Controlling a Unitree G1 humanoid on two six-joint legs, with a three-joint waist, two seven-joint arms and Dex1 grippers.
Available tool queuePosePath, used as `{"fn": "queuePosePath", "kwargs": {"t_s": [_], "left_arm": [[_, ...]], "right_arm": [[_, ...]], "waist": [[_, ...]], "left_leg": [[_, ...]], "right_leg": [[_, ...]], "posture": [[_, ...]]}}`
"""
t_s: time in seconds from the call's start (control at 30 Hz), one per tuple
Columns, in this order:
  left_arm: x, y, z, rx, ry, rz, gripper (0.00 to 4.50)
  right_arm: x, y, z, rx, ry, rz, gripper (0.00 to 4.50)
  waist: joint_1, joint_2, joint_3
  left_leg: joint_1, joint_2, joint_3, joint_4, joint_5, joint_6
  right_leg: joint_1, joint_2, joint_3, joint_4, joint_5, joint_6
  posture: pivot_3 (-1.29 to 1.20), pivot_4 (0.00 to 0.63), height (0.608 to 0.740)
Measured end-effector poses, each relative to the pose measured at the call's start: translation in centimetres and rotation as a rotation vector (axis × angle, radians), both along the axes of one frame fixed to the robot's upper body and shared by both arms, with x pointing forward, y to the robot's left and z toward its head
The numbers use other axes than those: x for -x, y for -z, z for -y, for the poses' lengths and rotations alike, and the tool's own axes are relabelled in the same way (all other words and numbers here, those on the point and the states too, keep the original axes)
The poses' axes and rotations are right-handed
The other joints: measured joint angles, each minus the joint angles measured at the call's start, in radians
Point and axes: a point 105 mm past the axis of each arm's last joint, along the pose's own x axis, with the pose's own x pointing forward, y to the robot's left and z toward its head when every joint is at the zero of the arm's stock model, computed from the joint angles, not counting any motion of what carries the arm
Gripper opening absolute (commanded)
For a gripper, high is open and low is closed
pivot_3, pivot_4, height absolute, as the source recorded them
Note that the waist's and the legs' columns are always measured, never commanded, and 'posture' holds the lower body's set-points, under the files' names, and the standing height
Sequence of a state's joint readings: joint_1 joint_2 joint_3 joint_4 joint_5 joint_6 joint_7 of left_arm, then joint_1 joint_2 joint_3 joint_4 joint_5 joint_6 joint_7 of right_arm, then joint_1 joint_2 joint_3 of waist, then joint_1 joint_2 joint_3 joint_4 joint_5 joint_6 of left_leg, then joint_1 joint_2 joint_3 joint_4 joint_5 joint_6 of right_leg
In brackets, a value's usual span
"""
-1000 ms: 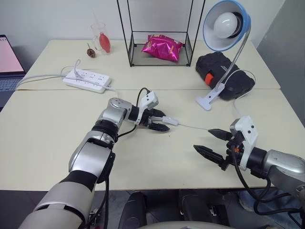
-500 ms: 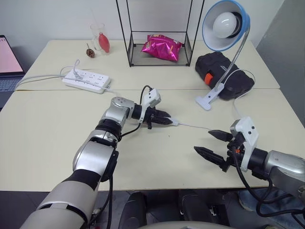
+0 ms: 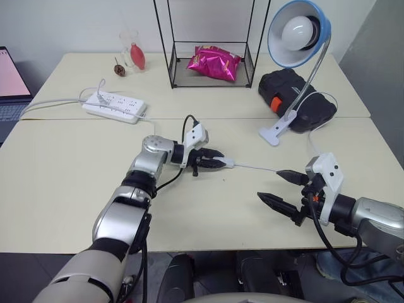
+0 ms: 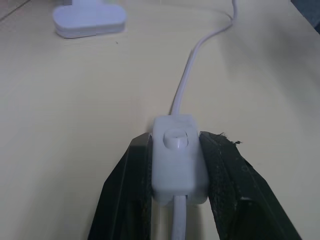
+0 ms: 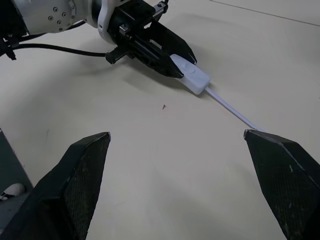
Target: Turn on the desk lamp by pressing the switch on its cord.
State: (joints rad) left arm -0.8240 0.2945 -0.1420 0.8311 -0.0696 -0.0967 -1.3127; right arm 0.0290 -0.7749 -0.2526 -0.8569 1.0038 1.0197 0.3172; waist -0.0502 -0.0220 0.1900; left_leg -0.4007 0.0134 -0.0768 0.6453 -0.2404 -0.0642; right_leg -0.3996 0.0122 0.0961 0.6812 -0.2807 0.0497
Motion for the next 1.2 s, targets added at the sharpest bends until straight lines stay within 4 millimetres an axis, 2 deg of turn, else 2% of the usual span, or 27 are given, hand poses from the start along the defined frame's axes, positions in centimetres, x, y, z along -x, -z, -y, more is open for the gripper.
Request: {"fn": "queuePosePath", "kwargs": {"t_s": [0.17,0.43,0.5,0.73,1.2], "left_arm": [[1.7,1.6,-0.2,0.05,-0.065,0.081,1.1],[2.3,1.8,0.0,0.061,-0.113,0.047,1.1],[2.3,1.8,0.0,0.06,-0.115,0.036,1.81],[2.7,2.7,-0.2,0.008,-0.08,-0.034,3.2],[2.0,2.4,-1.2,-0.031,-0.097,-0.019,3.2]], "right_arm": [[0.0,0.0,-0.1,0.001,-0.009,0.004,4.5],[-0.4,0.3,-0.2,0.002,-0.02,-0.006,4.5],[-0.6,0.2,-0.2,0.005,-0.019,0.001,4.5],[-0.7,0.0,-0.3,0.004,-0.028,0.011,4.5],[-0.7,0.0,-0.4,0.004,-0.027,0.011,4.5]], "waist": [[0.003,0.0,0.0],[0.007,0.0,-0.001],[0.007,0.0,-0.001],[0.007,0.0,-0.001],[0.005,0.0,-0.001]], "left_leg": [[0.001,0.0,-0.001,0.0,0.0,0.0],[0.002,0.0,-0.001,0.001,0.0,0.0],[0.002,0.0,-0.001,0.0,0.0,0.0],[0.003,0.0,-0.001,0.0,0.0,0.0],[0.003,0.0,-0.001,0.0,0.0,0.0]], "right_leg": [[0.001,0.0,-0.001,0.0,0.001,-0.001],[0.003,0.0,-0.001,-0.001,0.0,0.001],[0.004,0.0,-0.001,-0.001,0.0,0.001],[0.004,0.0,-0.001,-0.001,0.0,0.001],[0.004,0.0,-0.001,-0.001,0.0,0.001]], "posture": [[0.0,0.15,0.74],[0.0,0.15,0.74],[0.0,0.15,0.74],[0.0,0.15,0.74],[0.0,0.15,0.74]]}}
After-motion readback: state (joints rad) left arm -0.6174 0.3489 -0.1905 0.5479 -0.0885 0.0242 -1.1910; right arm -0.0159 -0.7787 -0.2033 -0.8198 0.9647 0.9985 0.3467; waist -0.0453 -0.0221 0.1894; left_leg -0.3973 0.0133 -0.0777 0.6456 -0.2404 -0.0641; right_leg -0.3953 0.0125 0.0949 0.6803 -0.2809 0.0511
